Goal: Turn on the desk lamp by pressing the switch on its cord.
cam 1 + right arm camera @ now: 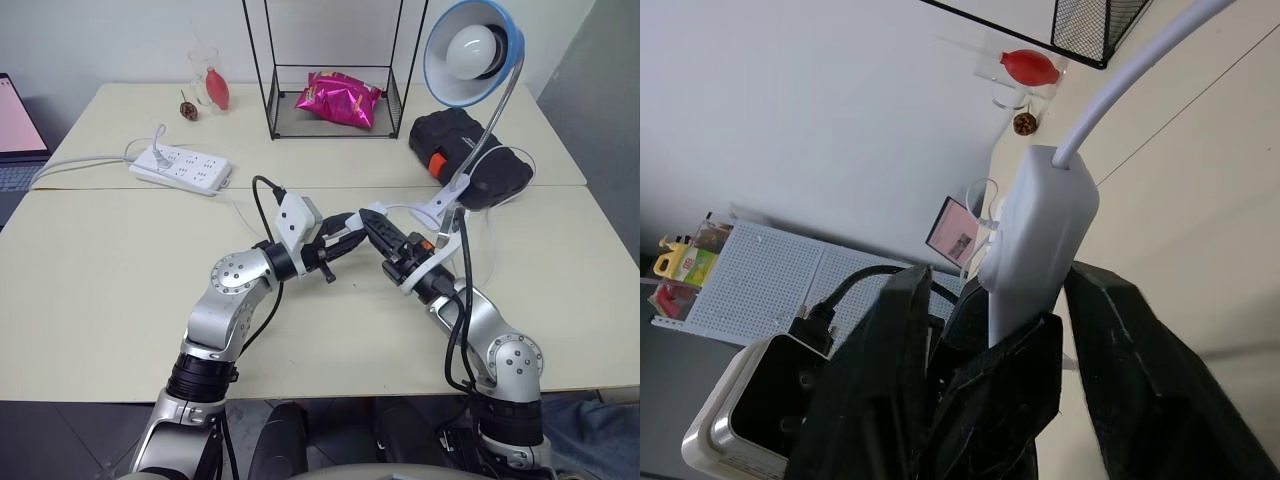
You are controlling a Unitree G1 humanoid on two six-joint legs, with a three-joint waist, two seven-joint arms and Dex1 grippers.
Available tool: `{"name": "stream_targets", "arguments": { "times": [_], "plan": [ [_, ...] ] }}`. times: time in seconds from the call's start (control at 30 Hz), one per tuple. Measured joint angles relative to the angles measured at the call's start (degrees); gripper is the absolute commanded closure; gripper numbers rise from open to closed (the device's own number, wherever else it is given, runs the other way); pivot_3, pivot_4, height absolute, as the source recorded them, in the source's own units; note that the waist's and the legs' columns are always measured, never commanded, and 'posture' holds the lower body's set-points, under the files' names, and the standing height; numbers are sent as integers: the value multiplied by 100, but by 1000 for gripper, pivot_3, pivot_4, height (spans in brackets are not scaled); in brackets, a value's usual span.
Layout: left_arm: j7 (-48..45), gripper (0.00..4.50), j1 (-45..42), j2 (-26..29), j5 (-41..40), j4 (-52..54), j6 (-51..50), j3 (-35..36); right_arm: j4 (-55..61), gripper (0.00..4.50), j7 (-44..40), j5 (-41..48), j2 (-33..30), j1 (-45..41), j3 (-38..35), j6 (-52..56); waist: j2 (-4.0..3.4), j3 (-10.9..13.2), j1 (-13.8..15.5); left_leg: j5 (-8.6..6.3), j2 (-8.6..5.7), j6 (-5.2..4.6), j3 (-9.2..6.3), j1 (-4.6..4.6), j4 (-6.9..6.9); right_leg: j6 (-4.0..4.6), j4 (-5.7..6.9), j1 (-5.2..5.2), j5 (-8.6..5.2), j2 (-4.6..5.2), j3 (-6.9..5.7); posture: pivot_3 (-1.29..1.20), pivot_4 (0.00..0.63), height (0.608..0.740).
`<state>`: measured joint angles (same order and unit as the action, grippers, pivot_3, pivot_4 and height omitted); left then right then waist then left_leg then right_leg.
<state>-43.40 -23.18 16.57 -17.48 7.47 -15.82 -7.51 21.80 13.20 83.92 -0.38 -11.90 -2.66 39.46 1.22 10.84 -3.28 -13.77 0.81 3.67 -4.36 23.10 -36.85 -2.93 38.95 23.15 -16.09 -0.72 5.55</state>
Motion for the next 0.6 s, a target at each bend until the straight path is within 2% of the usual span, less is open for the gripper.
{"name": "stream_targets", "arguments": {
  "times": [0.07,0.13,0.53,0.6],
  "plan": [
    [0,3390,0,1,-2,24,-1,0,-26,3797,23,-1,-10,0,0,1,0,0,0,0,0,0,0,0,0,0,0,0,0,0,0,0,150,740],
    [1,3391,0,2,-16,40,-2,-1,-30,4008,17,1,-8,0,0,1,0,0,0,0,0,0,0,0,0,0,0,0,0,0,0,0,150,740],
    [4,3391,9,2,-19,51,-2,-2,-32,4007,5,2,-23,-1,0,3,0,0,0,0,0,0,0,0,0,0,0,0,0,0,0,0,150,740],
    [4,3391,9,2,-19,52,-2,-2,-32,3307,-1,2,-23,-1,-2,3,0,0,0,0,0,0,0,0,0,0,0,0,0,0,0,0,150,740]
  ]
}}
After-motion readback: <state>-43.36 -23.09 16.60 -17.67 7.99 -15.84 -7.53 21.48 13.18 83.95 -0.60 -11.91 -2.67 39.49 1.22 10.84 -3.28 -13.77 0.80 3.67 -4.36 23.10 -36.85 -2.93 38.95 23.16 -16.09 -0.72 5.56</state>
